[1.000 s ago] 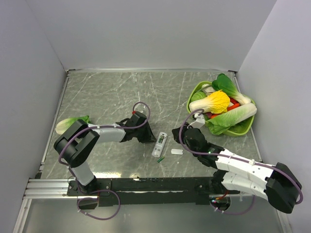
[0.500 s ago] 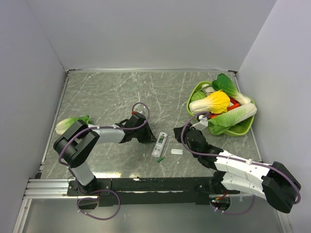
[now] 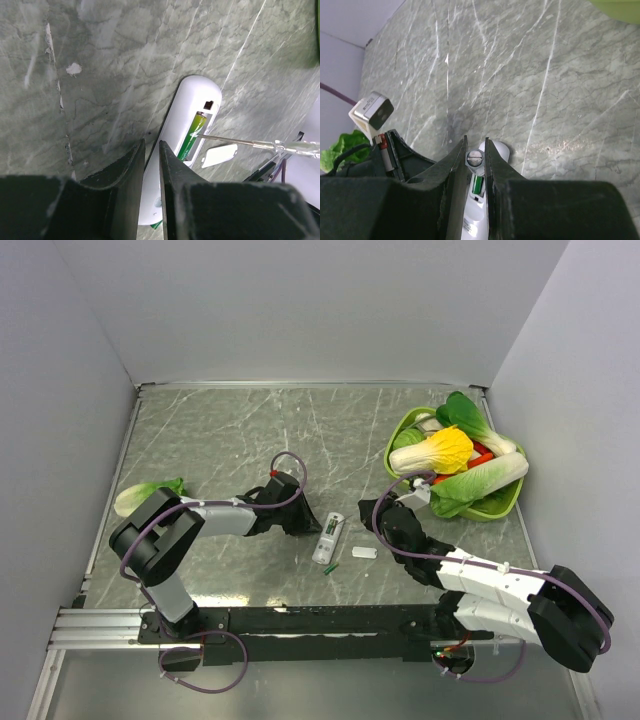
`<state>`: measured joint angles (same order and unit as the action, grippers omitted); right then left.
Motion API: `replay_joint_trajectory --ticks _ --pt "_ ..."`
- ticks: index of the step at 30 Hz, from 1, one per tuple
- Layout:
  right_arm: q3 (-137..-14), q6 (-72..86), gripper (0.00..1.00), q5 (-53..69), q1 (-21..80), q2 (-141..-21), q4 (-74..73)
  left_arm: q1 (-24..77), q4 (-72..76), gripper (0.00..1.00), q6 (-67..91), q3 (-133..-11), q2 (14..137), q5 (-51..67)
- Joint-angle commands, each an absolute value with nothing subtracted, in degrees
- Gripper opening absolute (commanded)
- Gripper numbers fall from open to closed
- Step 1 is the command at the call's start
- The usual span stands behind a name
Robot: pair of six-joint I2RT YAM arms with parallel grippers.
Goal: Unload the batteries from the remote control
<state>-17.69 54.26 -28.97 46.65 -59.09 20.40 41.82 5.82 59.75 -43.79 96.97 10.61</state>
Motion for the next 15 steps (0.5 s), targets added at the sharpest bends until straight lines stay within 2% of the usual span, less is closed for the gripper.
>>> replay_joint_trajectory --ticks 1,15 --pt "-16.2 61.3 0.0 -22.4 47.3 -62.4 20.5 43.4 6.6 0.24 60.8 -43.2 96.3 12.0" --pt "-14.3 65.3 0.0 -19.7 46.0 -63.5 24.2 44.2 6.1 0.24 61.2 -43.3 97.0 11.5"
